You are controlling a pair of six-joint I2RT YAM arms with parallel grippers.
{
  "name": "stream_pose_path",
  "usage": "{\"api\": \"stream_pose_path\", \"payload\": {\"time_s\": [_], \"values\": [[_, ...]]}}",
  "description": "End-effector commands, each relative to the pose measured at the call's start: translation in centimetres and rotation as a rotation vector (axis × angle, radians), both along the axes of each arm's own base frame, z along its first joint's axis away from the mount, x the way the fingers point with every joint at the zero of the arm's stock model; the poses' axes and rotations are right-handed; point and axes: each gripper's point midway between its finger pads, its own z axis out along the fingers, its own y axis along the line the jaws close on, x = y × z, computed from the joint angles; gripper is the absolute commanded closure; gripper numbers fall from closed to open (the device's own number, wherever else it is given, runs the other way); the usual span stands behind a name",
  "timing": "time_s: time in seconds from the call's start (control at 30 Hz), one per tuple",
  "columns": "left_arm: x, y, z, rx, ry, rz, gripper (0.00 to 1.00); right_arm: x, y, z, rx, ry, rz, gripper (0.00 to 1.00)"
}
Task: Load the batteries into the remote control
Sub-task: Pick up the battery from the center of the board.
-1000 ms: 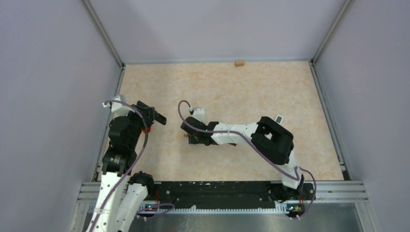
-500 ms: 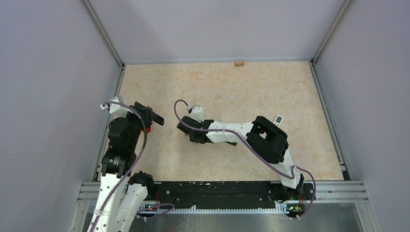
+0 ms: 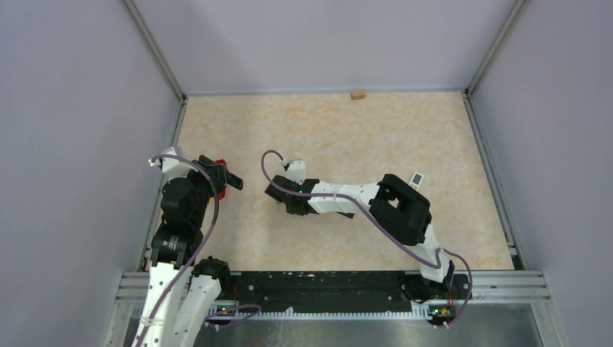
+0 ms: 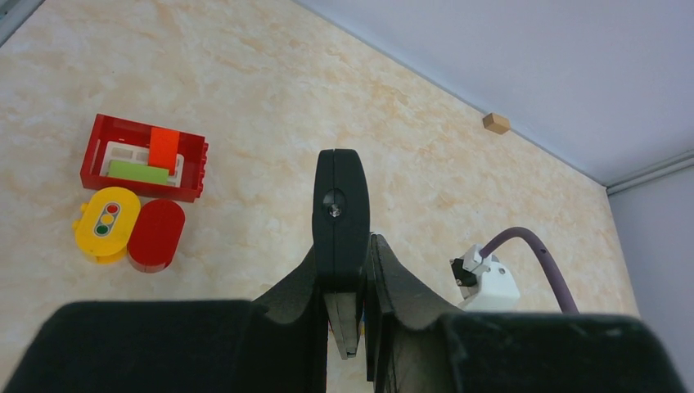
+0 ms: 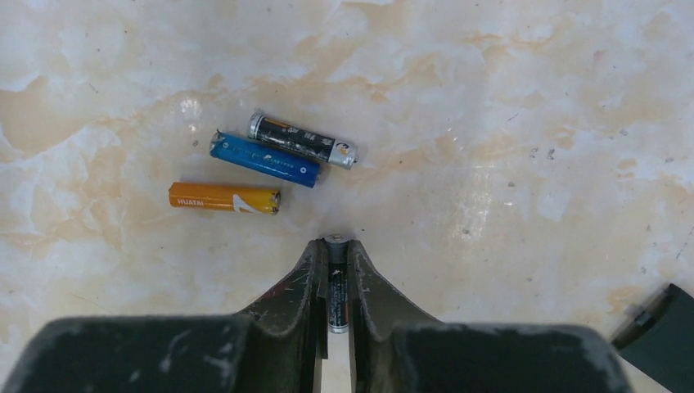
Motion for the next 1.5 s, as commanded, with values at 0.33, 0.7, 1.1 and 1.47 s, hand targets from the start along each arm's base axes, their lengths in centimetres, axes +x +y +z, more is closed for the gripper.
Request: {"api": "stream_pose_path", "payload": {"time_s": [0.33,0.7,1.1,1.47], "values": [[-2.1,-8.0,2.3,-0.034,-0.06,-0.491,1.0,1.2,-3.6,9.2,0.204,-0.155,-0.022,1.0],[-5.5,-13.5,5.1,-0.188,-0.18,-0.883,1.0,-3.7,-5.9,25.9,0.686,-0.445,0.306,1.0],[-5.4,-15.2,6.8,-0.523,-0.105,-0.919,1.0,-11.0,-5.4,35.6,0.958,-0.524,0.703,1.0],[-5.6,-16.9,6.9,-0.588,-0.057,-0.998,1.0,-10.6,-3.1,34.6,0.897,-0.523,0.777,1.0]]}}
